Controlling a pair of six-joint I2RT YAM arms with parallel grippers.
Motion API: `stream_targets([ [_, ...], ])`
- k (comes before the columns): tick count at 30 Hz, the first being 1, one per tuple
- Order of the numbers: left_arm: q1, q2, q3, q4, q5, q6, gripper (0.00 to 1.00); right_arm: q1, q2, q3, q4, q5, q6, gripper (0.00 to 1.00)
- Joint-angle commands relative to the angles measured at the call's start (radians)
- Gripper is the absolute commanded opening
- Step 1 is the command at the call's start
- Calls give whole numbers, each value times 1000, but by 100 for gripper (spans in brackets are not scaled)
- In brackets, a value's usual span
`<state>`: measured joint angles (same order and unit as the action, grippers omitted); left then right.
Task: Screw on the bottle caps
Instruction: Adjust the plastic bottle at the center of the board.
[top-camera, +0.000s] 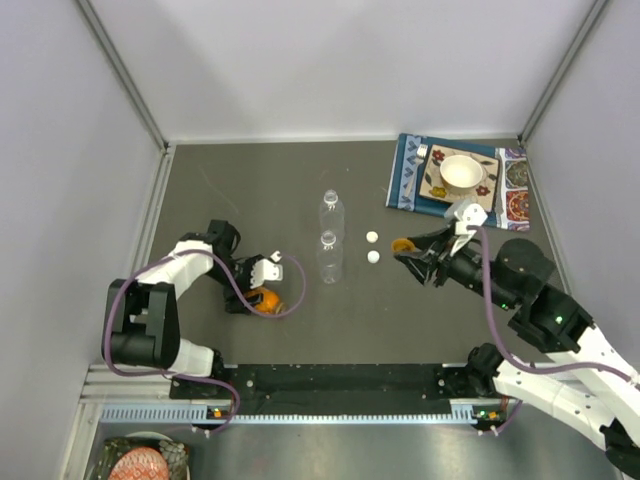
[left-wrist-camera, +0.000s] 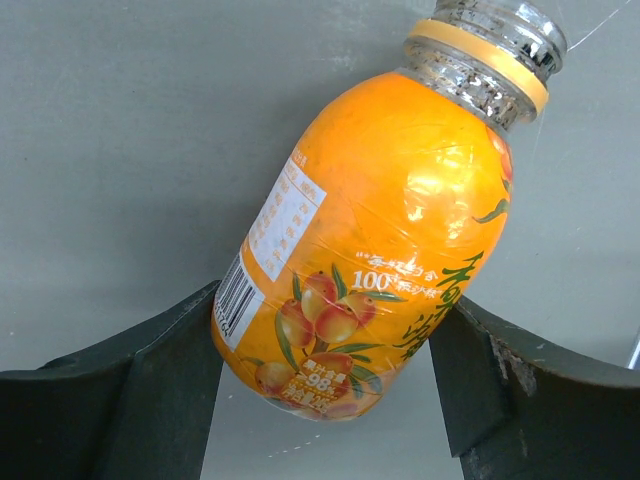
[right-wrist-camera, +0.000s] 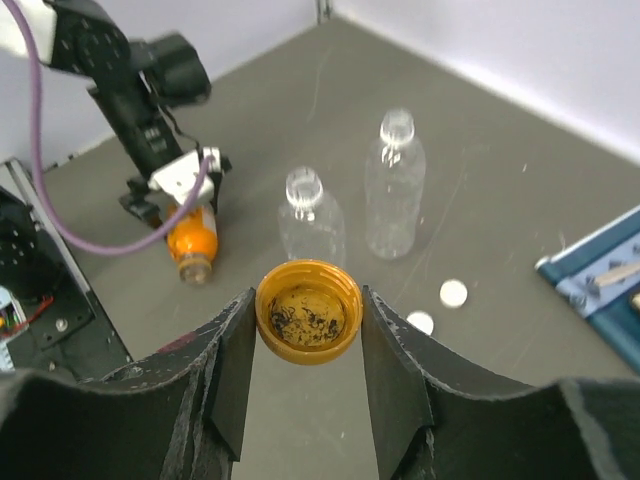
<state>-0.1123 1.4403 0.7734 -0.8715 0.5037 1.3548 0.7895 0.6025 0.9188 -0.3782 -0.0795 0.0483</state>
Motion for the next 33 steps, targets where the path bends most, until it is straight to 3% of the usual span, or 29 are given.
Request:
stream_targets([
  [1, -12, 26, 6, 40, -13, -42, 49, 8, 11, -82, -34, 20, 80, 42],
  [10, -81, 86, 72, 17, -54, -218, 46, 13, 101, -316, 122, 20, 229, 39],
  [21, -155, 88, 110, -3, -28, -371, 43, 209, 445, -445, 404, 236, 305, 40],
  [25, -165, 74, 98, -12, -42, -387, 42, 240, 525, -436, 409, 250, 321, 40],
  [33, -202, 45, 79, -14, -13, -454, 41, 260, 537, -423, 351, 236, 358, 41],
])
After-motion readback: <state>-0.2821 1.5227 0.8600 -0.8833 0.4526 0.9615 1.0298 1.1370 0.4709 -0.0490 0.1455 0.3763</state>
